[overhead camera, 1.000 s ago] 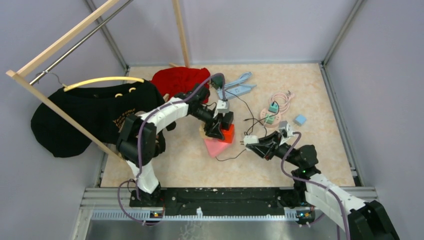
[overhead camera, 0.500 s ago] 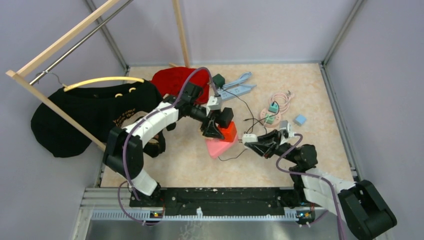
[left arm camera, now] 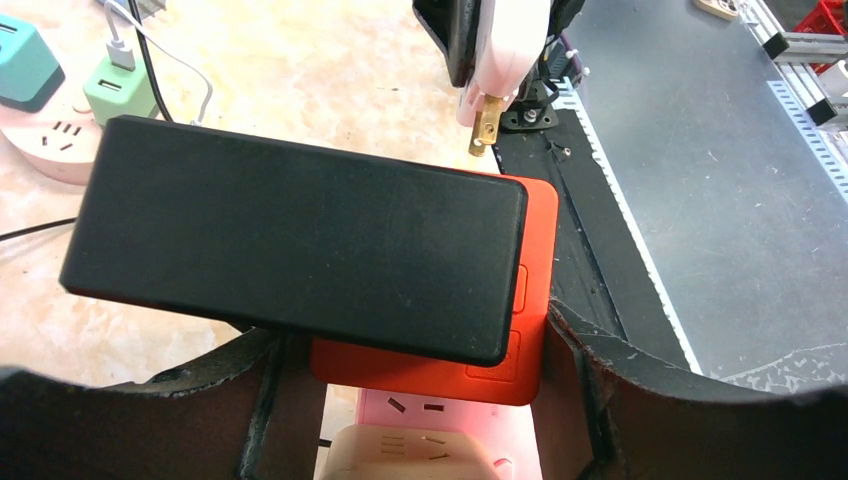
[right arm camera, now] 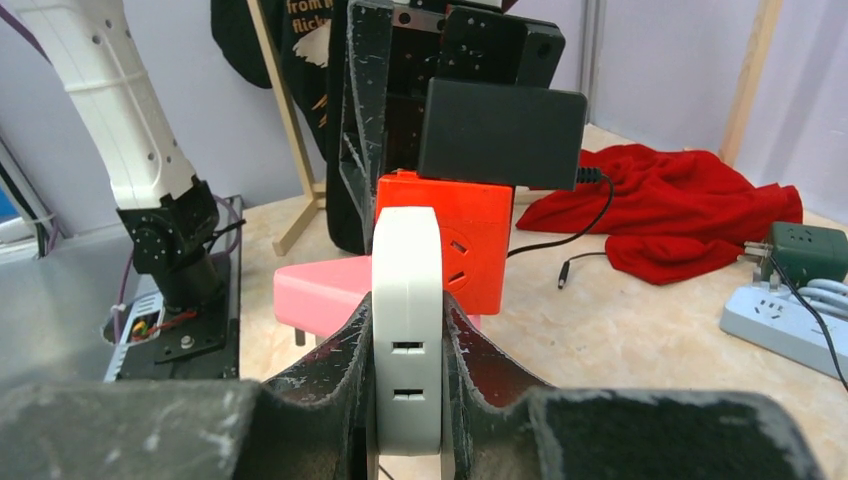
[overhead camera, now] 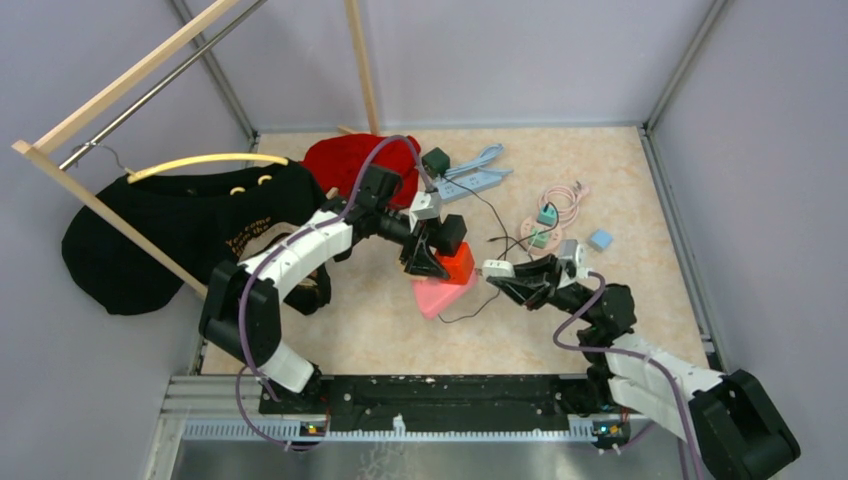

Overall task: Insert the plug
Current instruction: Insert the plug into the socket.

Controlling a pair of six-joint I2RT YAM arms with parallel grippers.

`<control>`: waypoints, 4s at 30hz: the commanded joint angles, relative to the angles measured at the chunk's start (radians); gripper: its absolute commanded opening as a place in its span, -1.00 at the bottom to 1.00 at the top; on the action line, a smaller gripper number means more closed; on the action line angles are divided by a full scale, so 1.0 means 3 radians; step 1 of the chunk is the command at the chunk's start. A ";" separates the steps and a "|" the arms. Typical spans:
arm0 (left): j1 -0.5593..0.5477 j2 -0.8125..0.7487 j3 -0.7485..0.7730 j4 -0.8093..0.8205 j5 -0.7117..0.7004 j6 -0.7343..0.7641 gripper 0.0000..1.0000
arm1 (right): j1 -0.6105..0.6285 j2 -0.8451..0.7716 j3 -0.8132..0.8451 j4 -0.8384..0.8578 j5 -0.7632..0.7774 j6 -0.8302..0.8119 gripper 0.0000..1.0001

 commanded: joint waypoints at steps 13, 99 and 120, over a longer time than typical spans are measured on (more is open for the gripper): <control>-0.0008 -0.0099 0.0004 0.0220 0.0362 0.0041 -1.00 | 0.0090 0.0483 0.0273 0.0441 -0.0027 -0.0059 -1.00; -0.0317 -0.0282 -0.0102 0.0886 0.1114 -0.0351 -1.00 | 0.0893 0.2567 0.0753 0.1697 0.0251 -0.0019 -1.00; -0.0506 -0.0327 0.0515 -0.0099 0.1224 0.0258 -1.00 | 0.0965 0.1200 0.0933 0.0305 0.0359 -0.0363 -1.00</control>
